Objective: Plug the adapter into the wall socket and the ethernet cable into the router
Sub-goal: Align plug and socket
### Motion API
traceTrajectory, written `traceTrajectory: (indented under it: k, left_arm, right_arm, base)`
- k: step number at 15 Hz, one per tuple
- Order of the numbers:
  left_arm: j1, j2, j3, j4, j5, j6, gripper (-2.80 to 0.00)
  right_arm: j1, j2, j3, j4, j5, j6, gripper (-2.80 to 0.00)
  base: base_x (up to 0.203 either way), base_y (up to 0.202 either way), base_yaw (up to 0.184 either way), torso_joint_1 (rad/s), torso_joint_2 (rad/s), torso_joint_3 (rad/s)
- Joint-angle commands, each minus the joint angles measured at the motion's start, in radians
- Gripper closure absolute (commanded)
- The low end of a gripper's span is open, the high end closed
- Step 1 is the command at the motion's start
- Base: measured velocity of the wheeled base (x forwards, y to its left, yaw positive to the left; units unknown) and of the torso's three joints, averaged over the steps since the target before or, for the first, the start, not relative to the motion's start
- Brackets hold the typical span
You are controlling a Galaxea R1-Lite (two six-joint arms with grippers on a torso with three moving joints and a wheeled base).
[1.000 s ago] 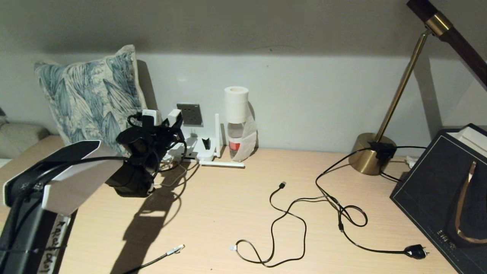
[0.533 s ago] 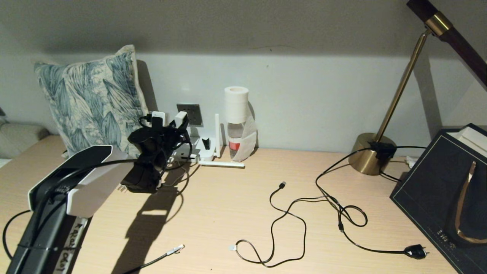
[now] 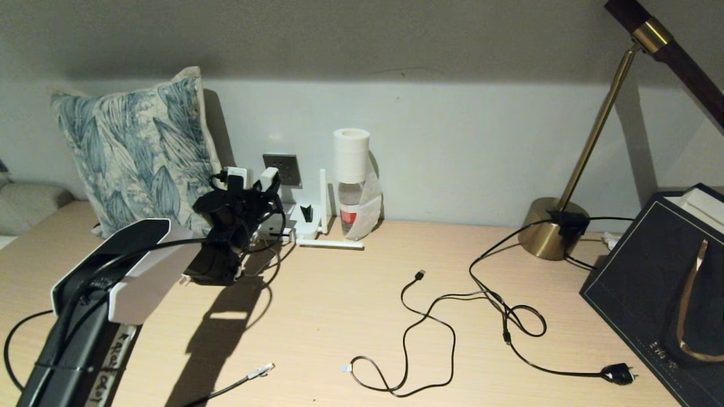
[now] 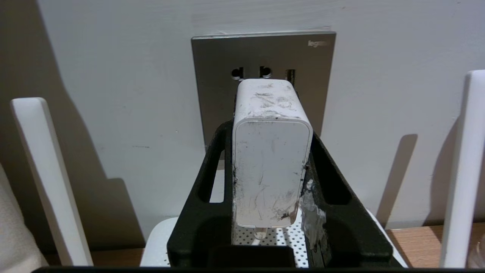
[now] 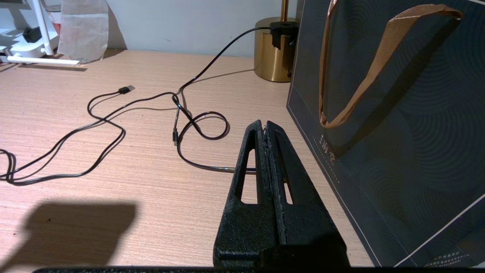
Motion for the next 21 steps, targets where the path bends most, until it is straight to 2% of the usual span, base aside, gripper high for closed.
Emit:
traceTrajectory:
  k: [1, 5, 10, 16, 21]
  left_arm:
    - [0.004, 0.002, -0.006, -0.004, -0.001, 0.0, 0.0]
    - [0.008, 0.001, -0.009, 0.002, -0.008, -0.012, 0.0]
    - [0.007, 0.01, -0.077, 0.052, -0.016, -0.018, 0.0]
    - [0.003, 0.027, -0.082, 0.058, -0.016, -0.018, 0.0]
    - [0.003, 0.045, -0.146, 0.094, -0.016, -0.021, 0.0]
  right_arm:
    - [0.0, 0.002, 0.035, -0.001, 0.0, 0.0, 0.0]
    - [0.0, 0.002, 0.035, -0.001, 0.0, 0.0, 0.0]
    - [0.0, 0.002, 0.035, -0.001, 0.0, 0.0, 0.0]
    - [0.0, 0.002, 0.035, -0.001, 0.0, 0.0, 0.0]
    - [0.0, 0.002, 0.035, -0.001, 0.0, 0.0, 0.0]
  base:
    - [0.0, 0.0, 0.0, 0.0, 0.0, 0.0]
    - [0.0, 0.0, 0.0, 0.0, 0.0, 0.0]
    - [0.0, 0.0, 0.0, 0.0, 0.0, 0.0]
    - [0.0, 0.0, 0.0, 0.0, 0.0, 0.0]
    - [0.0, 0.0, 0.0, 0.0, 0.0, 0.0]
